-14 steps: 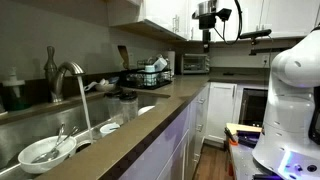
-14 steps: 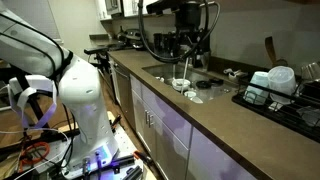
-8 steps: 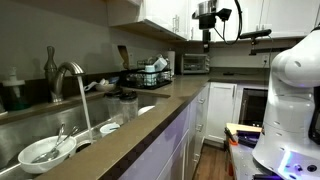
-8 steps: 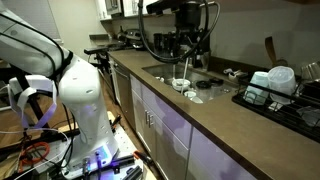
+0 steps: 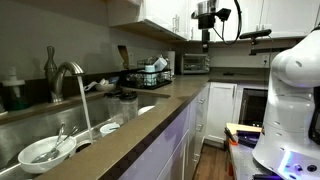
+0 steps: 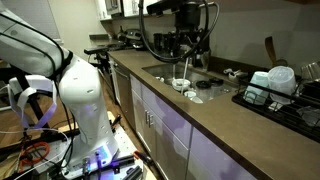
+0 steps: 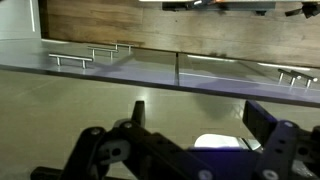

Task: Push the tap handle down

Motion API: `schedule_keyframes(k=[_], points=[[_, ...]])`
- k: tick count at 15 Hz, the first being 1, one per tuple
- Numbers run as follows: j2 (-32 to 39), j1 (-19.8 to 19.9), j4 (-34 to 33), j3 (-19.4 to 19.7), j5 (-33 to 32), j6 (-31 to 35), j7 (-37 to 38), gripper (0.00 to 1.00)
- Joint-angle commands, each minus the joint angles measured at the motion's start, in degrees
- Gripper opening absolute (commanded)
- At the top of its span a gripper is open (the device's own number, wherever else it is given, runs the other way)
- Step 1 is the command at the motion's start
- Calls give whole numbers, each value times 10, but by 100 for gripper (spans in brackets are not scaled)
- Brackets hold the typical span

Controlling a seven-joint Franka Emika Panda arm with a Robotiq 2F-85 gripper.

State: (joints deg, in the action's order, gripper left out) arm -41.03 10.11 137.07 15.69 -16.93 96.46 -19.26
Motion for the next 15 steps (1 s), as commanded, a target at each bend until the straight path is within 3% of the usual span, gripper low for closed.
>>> schedule_keyframes(k=[1, 9, 15], points=[[-8, -25, 13, -16, 19, 33, 17, 100], [29, -92, 14, -61, 84, 186, 44, 100], [105, -136, -1, -74, 142, 371, 40, 100]])
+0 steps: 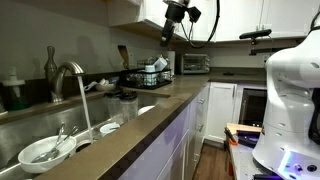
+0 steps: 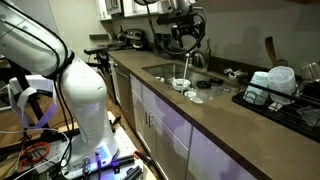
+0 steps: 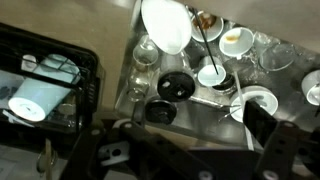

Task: Push the tap handle down

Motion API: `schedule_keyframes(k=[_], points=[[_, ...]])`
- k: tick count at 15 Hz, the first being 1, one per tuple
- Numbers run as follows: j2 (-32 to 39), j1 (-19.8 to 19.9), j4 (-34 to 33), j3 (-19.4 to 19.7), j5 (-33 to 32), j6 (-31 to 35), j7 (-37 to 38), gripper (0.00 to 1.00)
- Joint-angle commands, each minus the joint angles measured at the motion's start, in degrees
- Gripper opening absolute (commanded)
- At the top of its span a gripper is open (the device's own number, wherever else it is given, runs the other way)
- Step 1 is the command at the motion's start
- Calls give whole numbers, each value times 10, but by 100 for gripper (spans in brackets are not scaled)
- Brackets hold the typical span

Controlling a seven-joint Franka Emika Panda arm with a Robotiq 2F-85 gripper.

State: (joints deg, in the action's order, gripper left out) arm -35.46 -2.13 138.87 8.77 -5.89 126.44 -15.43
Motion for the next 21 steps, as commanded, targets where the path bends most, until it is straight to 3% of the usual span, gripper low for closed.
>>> schedule_keyframes(k=[1, 4, 5, 6, 10, 16, 21], points=[[71, -20, -25, -6, 43, 108, 0, 100], [126, -44, -46, -2, 81, 190, -16, 100], [137, -62, -64, 5, 95, 151, -49, 100], [101, -32, -27, -12, 71, 162, -14, 100], [136, -43, -49, -17, 84, 170, -18, 100], [148, -62, -25, -17, 135, 349, -6, 100], [210, -106, -37, -8, 169, 489, -14, 100]])
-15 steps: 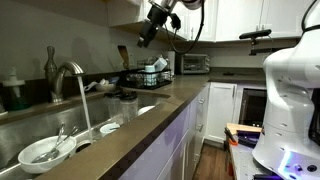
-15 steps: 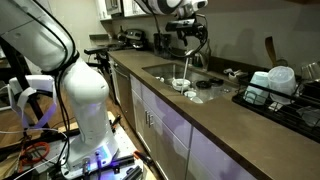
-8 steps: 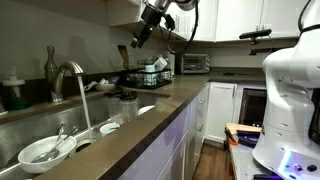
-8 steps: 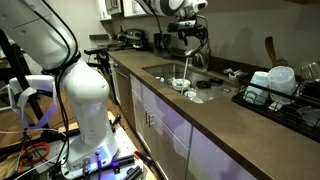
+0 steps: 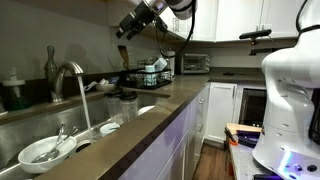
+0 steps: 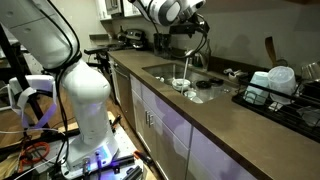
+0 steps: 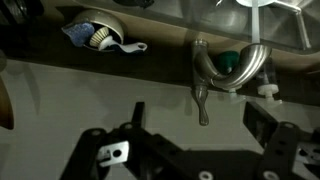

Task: Push the tap handle down

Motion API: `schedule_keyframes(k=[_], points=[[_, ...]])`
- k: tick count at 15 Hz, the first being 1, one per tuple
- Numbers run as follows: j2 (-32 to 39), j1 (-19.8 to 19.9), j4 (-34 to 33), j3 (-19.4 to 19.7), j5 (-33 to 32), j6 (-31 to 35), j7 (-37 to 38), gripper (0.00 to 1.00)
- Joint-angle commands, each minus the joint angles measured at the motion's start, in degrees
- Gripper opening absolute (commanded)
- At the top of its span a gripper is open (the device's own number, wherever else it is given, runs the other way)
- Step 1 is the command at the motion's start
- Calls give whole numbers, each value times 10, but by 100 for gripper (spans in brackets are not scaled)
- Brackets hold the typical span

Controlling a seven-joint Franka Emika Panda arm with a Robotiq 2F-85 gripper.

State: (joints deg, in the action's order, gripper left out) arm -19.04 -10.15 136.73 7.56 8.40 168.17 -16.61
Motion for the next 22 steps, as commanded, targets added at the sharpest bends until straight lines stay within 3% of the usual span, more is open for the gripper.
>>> schedule_keyframes(k=[1, 5, 6, 13, 18, 20, 21, 22], points=[[59, -36, -20, 6, 32, 93, -4, 100], [128, -65, -71, 10, 34, 152, -1, 100], [141, -65, -77, -1, 27, 164, 8, 80], [235, -79, -189, -11, 30, 156, 8, 32], [295, -67, -279, -23, 43, 148, 10, 4], [318, -60, -313, -31, 47, 143, 8, 0], [319, -50, -320, -43, 53, 129, 2, 31], [309, -46, -310, -46, 51, 112, -3, 27]])
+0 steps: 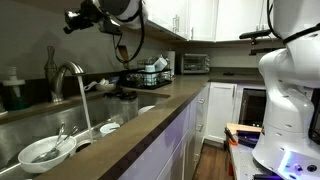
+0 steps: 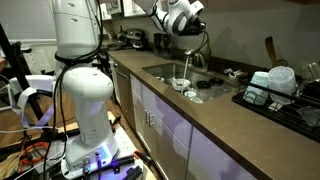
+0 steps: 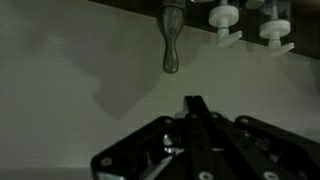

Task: Push the tap handle down

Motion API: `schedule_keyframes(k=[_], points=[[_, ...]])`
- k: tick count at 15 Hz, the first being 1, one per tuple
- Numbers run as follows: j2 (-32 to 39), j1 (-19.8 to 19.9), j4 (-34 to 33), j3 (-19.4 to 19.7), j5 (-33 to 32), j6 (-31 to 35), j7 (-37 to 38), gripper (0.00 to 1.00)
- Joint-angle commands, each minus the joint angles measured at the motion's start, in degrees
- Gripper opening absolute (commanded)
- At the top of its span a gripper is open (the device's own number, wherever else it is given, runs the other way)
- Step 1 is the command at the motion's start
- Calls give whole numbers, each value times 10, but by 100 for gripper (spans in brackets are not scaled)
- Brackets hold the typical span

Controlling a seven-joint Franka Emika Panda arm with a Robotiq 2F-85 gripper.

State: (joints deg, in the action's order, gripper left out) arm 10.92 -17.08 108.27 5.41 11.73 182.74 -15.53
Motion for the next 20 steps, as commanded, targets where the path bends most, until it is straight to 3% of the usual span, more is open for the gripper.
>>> schedule_keyframes(k=[1, 3, 4, 6, 7, 9, 10, 13, 15, 16, 17, 20], points=[[5, 41, -8, -38, -55, -9, 47, 3], [8, 46, -14, -44, -53, -18, 46, 15], [7, 14, -9, -18, 3, -11, -3, 47], [15, 11, -14, -20, 7, 23, 0, 59], [22, 41, -17, -44, -50, 41, 53, 65], [35, 48, -27, -50, -66, 73, 75, 78], [46, 26, -36, -29, -36, 90, 54, 84], [84, 25, -67, -22, -35, 131, 59, 100], [112, 27, -95, -20, -35, 139, 60, 100], [126, 28, -112, -22, -35, 134, 62, 73], [139, 28, -127, -21, -34, 132, 63, 75], [172, 28, -172, -21, -37, 121, 66, 56]])
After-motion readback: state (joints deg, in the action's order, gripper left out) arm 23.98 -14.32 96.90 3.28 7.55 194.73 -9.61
